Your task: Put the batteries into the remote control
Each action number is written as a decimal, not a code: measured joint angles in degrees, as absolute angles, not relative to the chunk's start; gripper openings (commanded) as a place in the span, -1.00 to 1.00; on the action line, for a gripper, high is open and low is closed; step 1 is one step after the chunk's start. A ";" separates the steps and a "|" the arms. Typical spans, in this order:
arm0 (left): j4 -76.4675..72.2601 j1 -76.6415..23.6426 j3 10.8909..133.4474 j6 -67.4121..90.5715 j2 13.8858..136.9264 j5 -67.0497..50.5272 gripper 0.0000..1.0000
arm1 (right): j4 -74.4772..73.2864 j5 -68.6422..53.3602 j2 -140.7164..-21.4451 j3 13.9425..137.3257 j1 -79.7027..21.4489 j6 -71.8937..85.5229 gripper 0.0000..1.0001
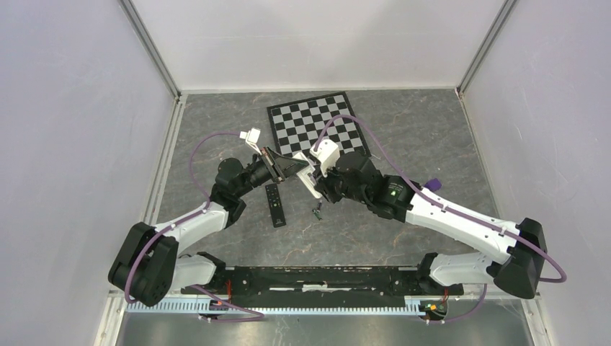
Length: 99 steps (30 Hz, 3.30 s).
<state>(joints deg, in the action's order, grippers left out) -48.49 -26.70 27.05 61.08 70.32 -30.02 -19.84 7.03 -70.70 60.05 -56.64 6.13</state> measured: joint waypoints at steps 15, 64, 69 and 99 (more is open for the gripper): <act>-49.15 -25.96 26.98 61.04 70.70 -30.48 -0.96 | -23.33 7.38 -74.52 64.42 -56.64 8.16 -0.37; -53.54 -23.20 26.59 81.58 71.57 -35.90 -0.96 | -13.06 5.34 -58.74 48.21 -50.76 43.57 0.96; -54.94 -23.20 26.59 84.66 71.46 -36.32 -0.96 | -6.96 5.50 -53.74 43.22 -50.72 49.12 0.96; -57.08 -22.72 27.07 83.22 71.42 -44.05 -0.96 | 6.96 -3.40 -62.24 43.79 -48.77 50.52 0.25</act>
<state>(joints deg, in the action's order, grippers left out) -57.08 -22.72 27.07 83.22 71.42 -44.05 6.96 -3.40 -62.24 43.79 -48.77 50.52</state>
